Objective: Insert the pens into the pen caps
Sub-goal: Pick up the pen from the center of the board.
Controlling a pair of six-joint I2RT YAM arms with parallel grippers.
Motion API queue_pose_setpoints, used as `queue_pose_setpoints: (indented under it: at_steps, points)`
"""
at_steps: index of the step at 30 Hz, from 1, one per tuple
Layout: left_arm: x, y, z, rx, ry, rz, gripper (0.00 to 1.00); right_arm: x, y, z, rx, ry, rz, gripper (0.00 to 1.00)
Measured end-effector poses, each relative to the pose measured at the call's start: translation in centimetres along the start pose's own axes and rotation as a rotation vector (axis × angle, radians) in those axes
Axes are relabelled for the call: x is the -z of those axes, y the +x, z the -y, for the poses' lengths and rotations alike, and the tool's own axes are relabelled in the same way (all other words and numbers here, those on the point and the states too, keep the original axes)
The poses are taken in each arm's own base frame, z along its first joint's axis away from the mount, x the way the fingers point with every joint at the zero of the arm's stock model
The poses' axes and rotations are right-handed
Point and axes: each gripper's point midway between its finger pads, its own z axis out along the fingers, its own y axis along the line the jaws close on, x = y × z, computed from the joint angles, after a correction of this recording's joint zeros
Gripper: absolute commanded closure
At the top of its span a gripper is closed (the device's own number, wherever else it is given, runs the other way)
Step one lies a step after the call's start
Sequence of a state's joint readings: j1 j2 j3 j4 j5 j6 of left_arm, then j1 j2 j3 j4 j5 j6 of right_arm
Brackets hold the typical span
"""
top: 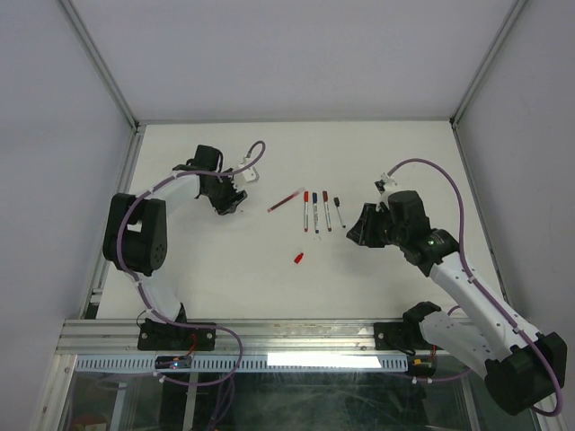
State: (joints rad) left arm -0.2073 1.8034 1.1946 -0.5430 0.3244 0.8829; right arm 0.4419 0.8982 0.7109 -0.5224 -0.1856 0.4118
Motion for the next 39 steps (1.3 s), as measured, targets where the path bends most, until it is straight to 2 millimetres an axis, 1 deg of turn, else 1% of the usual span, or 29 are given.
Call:
queue_pose_setpoints:
  at_steps: [6,10,16,18,21,22,26,32,35,39]
  points:
    - [-1.4,1.3,0.8,0.021,0.041,-0.036,0.50,0.1,0.0,0.0,-0.002,-0.001,0.003,0.67]
    - [-1.4,1.4,0.8,0.022,0.042,-0.037,0.52,0.1,0.0,0.0,-0.002,-0.001,0.003,0.67]
    - [-1.6,1.3,1.0,0.019,0.047,-0.039,0.60,0.1,0.0,0.0,-0.002,-0.001,0.004,0.67]
    - [-1.7,1.1,1.1,0.015,0.049,-0.037,0.64,0.1,-0.1,0.0,-0.001,-0.001,0.004,0.67]
    - [-1.9,0.9,1.4,0.005,0.054,-0.036,0.73,0.1,-0.1,0.0,-0.001,0.000,0.004,0.67]
    - [-1.9,0.9,1.4,0.006,0.054,-0.035,0.74,0.1,-0.1,0.0,-0.001,0.000,0.004,0.67]
    - [-2.0,0.7,1.6,0.001,0.060,-0.033,0.76,0.1,-0.1,0.0,-0.001,0.001,0.005,0.67]
    - [-2.0,0.3,2.2,0.040,0.085,-0.018,0.83,0.1,-0.1,0.0,-0.001,0.003,0.006,0.67]
    - [-1.9,-0.2,2.2,0.069,0.090,-0.002,0.86,0.1,-0.1,0.0,-0.001,0.003,0.006,0.67]
    - [-2.0,-1.2,2.7,0.101,0.096,0.003,0.87,0.0,-0.1,0.1,-0.001,0.004,0.007,0.67]
